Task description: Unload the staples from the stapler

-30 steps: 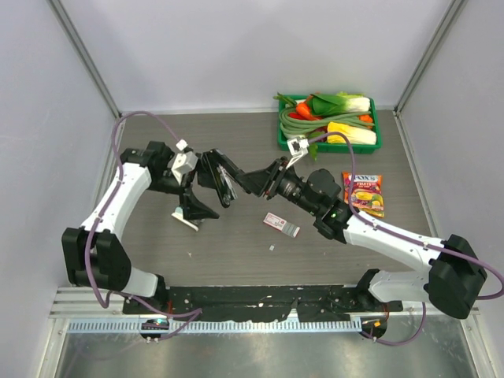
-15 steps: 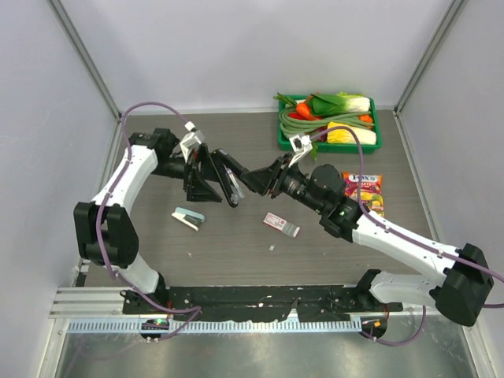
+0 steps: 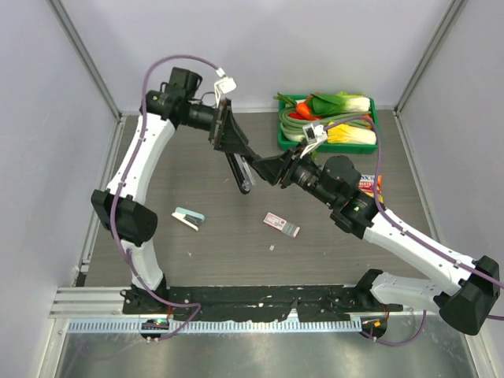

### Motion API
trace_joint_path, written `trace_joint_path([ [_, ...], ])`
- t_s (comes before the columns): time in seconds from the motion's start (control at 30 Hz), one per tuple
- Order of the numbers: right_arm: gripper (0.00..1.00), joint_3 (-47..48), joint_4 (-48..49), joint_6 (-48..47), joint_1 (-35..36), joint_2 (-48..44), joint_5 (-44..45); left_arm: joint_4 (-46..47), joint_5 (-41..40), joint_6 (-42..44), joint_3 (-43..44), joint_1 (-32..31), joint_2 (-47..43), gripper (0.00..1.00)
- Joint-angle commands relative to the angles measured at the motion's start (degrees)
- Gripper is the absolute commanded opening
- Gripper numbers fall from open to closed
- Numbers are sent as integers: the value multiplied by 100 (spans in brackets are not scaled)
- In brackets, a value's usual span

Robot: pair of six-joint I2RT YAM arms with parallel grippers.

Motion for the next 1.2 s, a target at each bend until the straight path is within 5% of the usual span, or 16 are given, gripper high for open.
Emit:
trace_joint_path([
  [0.0, 1, 337, 211, -182, -91, -339, 100, 3800, -411, -4239, -2505, 194, -1383, 100],
  [0.03, 1, 346, 175, -191, -118, -357, 91, 6587, -550, -5091, -4026, 334, -1795, 100],
  [0.07, 1, 355, 132, -209, -144, -392, 56, 7999, -638, -7075, -4685, 431, -2121, 100],
  [0.1, 1, 355, 105, -200, -205, -436, 39, 9135, -552, -8121, -5057, 510, -2159, 100],
  [0.13, 1, 355, 96, -183, -241, -445, 4, 11931, -699, -9576, -5783, 754, -2099, 100],
  [0.17, 1, 372, 96, -165, -267, -454, -84, 13656, -1136, -10809, -6321, 922, -2089, 100],
  [0.2, 1, 372, 96, -139, -328, -428, -137, 14970, -1715, -12370, -6796, 1098, -2046, 100],
  [0.23, 1, 390, 87, -104, -355, -419, -190, 15557, -2068, -12638, -7193, 1300, -2037, 100],
  [0.77, 1, 372, 667, 415, -452, -225, -305, 16187, -2002, -12404, -9288, 1021, -3617, 100],
  [1.17, 1, 355, 746, 538, -478, -296, -296, 16029, -1870, -11815, -9693, 863, -3522, 100],
])
